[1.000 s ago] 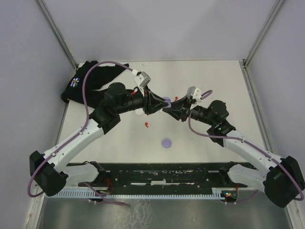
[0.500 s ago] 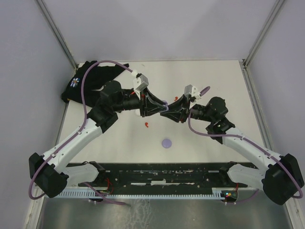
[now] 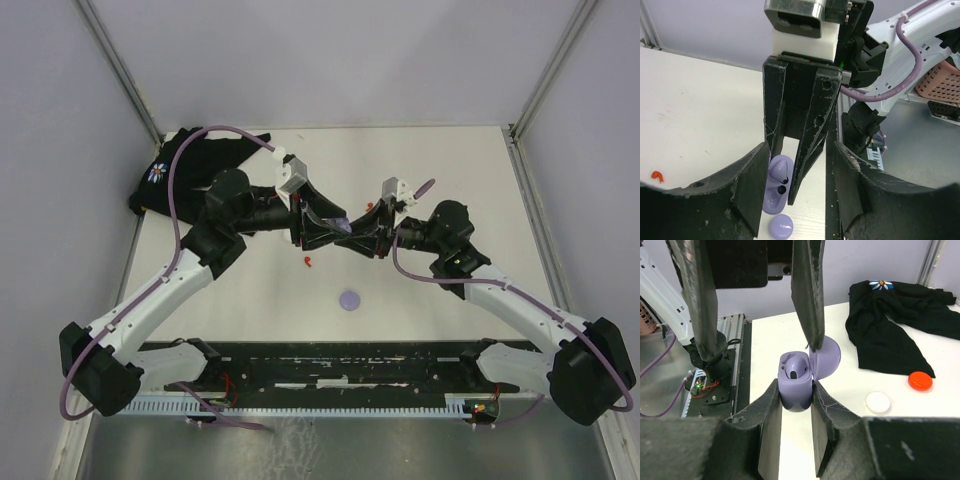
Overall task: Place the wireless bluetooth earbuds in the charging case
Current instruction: Place the earbud in the charging case, then pick up the earbud from the center of the board.
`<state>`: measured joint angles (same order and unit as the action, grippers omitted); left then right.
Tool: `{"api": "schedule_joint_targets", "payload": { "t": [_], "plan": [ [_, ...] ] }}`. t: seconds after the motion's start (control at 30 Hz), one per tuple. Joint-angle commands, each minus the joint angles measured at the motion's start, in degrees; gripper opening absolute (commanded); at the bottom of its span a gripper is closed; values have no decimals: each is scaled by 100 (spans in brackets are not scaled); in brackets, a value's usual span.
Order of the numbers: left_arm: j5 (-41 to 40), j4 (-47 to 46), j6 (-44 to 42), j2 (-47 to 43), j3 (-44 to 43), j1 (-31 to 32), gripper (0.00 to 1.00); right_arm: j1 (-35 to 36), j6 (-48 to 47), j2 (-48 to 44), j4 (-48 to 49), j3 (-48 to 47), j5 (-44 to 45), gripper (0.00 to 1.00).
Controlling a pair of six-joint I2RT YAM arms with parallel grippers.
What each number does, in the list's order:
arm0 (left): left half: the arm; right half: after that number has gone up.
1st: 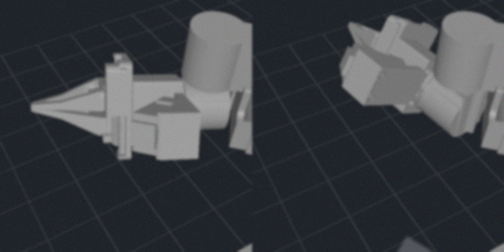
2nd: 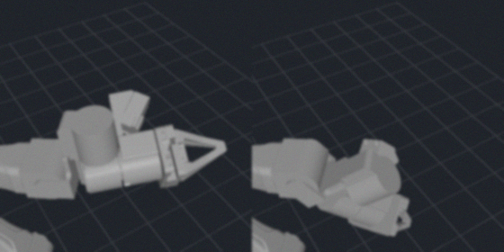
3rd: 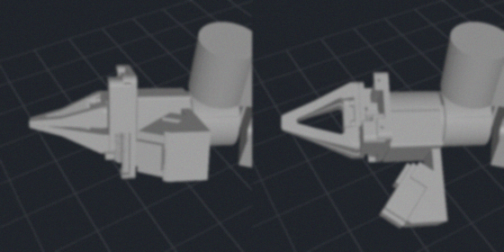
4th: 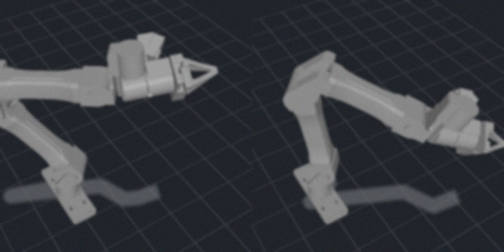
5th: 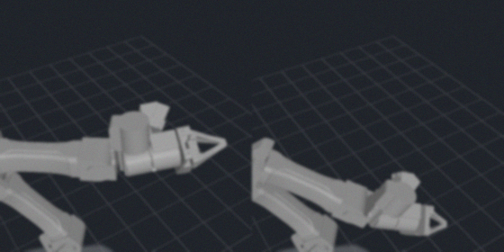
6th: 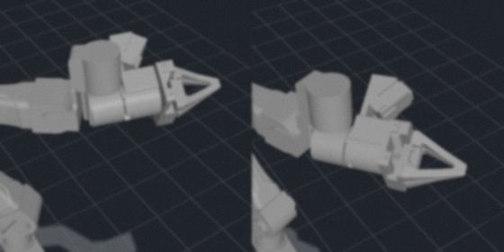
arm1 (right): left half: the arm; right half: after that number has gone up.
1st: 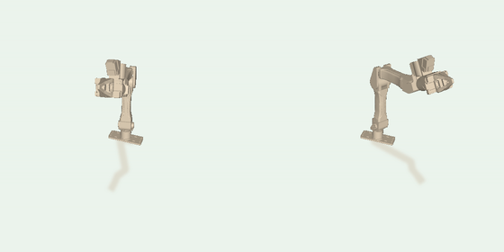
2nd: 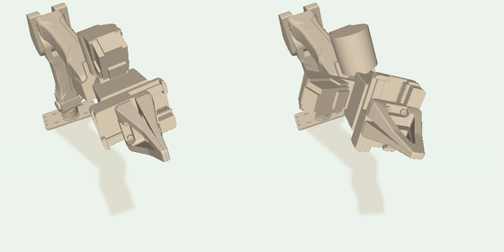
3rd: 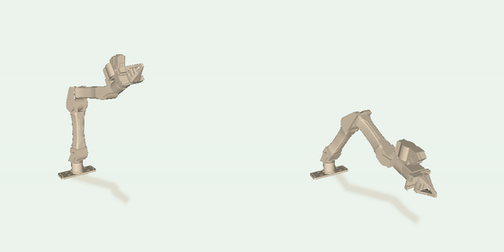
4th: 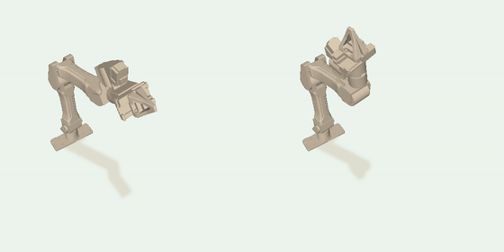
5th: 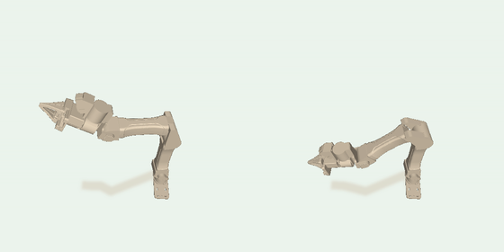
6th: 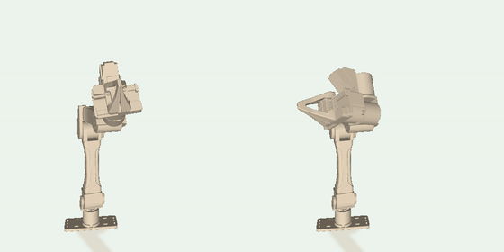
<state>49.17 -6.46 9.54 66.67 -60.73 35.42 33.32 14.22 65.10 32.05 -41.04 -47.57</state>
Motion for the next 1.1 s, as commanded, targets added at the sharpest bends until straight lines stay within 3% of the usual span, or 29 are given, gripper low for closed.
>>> {"api": "schedule_joint_targets", "payload": {
  "t": [0.0, 0.13, 0.3, 0.53, 0.77, 1.07],
  "plan": [
    [-208, -515, 16, -227, -57, -44, 62, 17, -157, 17, 111, -113, 56, 5],
    [-694, -388, 100, -345, -97, -44, 65, -24, -277, -16, 89, 61, 394, 5],
    [-2019, 282, -6, -395, -129, -53, 70, -163, -653, -282, -445, 313, 1331, 5],
    [-3241, 1304, -132, 480, -500, -47, 71, -179, -1221, -758, -1142, 746, 3003, 5],
    [-3726, 1732, 8, 1753, -1046, -44, 70, -179, -1382, -1350, -1404, 1304, 4398, 4],
    [-3526, 2639, 141, 3982, -2656, 19, 67, -178, -1610, -1834, -1696, 1583, 4973, 5]
  ]
}}
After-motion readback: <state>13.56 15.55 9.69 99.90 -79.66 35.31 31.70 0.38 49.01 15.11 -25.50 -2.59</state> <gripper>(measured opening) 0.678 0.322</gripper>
